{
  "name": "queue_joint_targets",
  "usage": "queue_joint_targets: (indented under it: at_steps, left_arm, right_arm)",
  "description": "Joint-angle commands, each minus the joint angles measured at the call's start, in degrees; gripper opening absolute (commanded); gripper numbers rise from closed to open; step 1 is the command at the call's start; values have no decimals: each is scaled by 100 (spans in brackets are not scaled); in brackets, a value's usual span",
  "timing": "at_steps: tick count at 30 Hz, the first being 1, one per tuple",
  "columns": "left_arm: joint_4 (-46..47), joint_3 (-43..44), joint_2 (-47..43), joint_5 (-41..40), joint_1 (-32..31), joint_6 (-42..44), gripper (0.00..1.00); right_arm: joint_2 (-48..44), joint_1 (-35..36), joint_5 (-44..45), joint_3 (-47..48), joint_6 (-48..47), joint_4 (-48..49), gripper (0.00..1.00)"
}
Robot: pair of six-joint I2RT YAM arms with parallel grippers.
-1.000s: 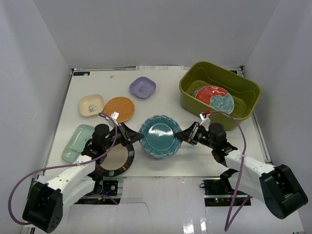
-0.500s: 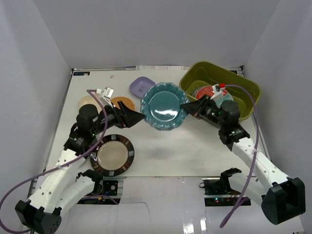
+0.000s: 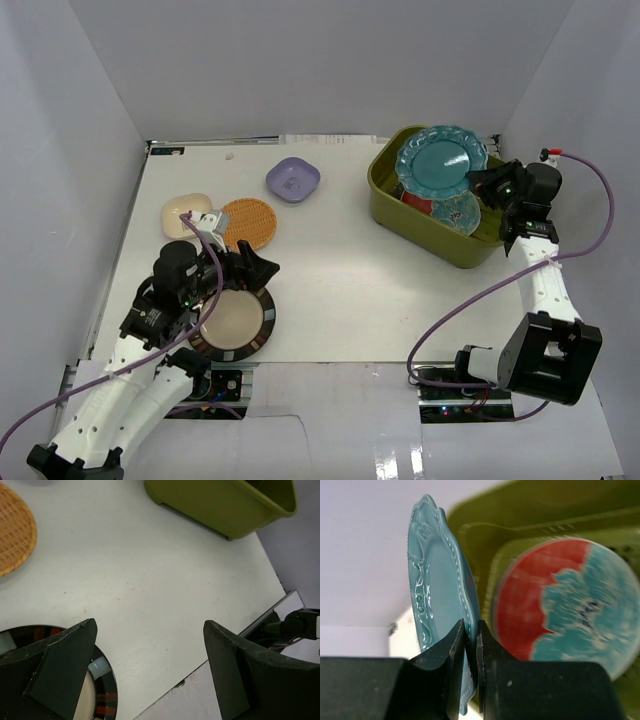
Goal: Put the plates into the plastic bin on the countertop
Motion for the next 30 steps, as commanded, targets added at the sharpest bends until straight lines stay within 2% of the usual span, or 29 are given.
queue_joint_targets:
  at_steps: [1,10,20,23,26,27,30]
  left_arm:
    - [-77,-133,-281,-399,-23,262,98]
    - [29,-221,-264,-249,-23,324,98]
    - [38,-248,-370,-284,-23,333,98]
    - [46,-256,-361,-267,-23,333,98]
    - [55,-256,-343,-258,-23,333,98]
    - [55,-248,-352,-267,-23,324,98]
    - [46,-256,-361,-284,-23,324,98]
  right_arm:
    - [73,-149,42,459,-154,257,8]
    - [512,-202,437,116,-514,28,8]
    - [961,-211,376,-34,-795,-244,8]
    - [996,-211,516,37,-988,-464,13]
    - [996,-211,692,141,-1207,-813,32]
    - [1014,-211,779,177,-1287,-912,50]
    - [979,-211,1034,335,-1595,-1272,73]
